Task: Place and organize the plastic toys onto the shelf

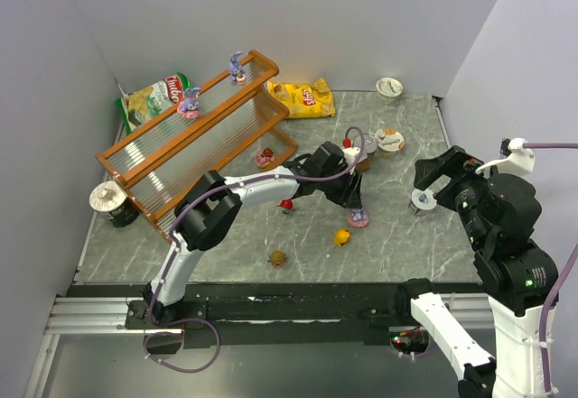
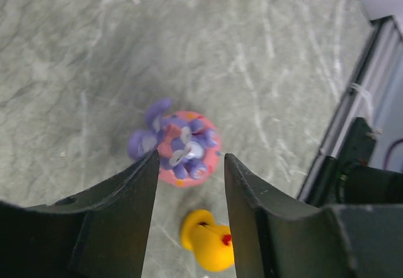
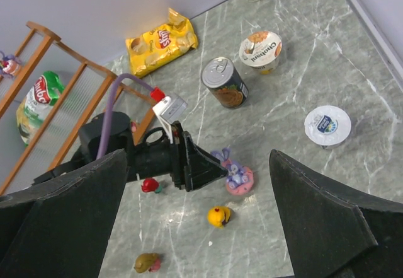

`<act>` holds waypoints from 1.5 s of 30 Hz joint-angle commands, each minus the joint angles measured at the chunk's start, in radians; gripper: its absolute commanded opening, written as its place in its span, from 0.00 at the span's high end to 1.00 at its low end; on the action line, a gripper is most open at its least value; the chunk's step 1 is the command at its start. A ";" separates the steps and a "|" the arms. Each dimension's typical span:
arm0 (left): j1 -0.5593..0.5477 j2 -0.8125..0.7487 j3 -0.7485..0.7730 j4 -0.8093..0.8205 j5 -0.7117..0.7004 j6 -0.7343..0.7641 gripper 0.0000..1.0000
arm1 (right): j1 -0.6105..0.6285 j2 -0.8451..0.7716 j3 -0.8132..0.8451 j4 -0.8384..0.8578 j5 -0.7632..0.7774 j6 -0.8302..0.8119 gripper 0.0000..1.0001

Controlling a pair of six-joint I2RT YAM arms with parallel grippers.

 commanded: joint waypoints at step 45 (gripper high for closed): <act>0.047 0.070 0.086 0.108 0.169 0.116 0.54 | 0.002 -0.016 -0.078 0.021 0.018 -0.006 0.00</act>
